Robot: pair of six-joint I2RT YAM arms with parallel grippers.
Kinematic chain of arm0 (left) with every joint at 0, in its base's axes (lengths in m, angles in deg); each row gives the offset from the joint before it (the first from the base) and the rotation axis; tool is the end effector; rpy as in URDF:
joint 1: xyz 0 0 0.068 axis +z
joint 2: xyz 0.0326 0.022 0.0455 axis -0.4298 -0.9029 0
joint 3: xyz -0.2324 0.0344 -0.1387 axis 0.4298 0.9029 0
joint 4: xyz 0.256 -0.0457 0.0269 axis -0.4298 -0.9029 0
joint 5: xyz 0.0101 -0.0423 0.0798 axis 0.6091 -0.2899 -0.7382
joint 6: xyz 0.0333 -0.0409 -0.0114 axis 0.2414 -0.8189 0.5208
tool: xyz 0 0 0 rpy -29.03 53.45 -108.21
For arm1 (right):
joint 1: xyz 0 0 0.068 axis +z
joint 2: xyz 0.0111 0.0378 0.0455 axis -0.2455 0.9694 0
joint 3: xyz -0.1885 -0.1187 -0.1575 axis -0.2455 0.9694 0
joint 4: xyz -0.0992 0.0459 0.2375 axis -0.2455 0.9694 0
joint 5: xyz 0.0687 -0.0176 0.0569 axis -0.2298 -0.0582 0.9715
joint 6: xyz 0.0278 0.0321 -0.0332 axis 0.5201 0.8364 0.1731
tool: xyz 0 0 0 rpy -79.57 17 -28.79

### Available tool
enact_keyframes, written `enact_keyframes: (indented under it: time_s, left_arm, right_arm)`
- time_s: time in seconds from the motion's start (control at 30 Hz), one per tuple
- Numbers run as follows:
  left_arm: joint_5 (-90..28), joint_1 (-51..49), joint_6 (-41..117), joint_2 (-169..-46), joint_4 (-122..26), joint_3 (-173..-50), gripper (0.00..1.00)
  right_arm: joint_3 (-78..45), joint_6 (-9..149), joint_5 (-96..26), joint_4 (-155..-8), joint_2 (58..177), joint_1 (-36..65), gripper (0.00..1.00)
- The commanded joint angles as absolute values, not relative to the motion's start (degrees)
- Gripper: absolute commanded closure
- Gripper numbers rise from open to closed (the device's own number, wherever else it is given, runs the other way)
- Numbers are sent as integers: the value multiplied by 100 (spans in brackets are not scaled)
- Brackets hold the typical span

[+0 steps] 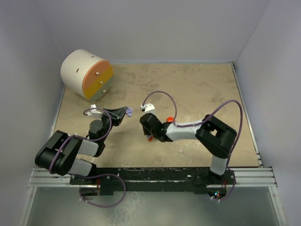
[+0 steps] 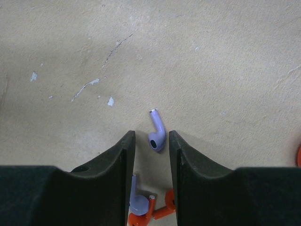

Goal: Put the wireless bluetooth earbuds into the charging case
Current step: Pick up the earbud from the center of the board.

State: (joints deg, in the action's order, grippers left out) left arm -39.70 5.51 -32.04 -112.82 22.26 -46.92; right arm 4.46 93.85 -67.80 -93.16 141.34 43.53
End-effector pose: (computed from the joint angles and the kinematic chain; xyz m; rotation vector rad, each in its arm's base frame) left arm 0.2029 -0.0735 0.1540 -0.9168 1.5182 -1.3461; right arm 0.2119 0.3079 0.1533 -0.2917 2.1851 0.3852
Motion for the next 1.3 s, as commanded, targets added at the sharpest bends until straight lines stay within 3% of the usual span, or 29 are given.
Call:
enact_keyframes:
  time_s: [0.0,1.27]
  left_arm:
    - [-3912,590,-3255,-11299,2589,-4643,100]
    - [-3903,596,-3291,-11466,2756,-4558,100]
  right_arm:
    - [642,9560,-6758,-8936,14070,4377,63]
    - [1493,10278,-6985,-9738,14367,4445,70]
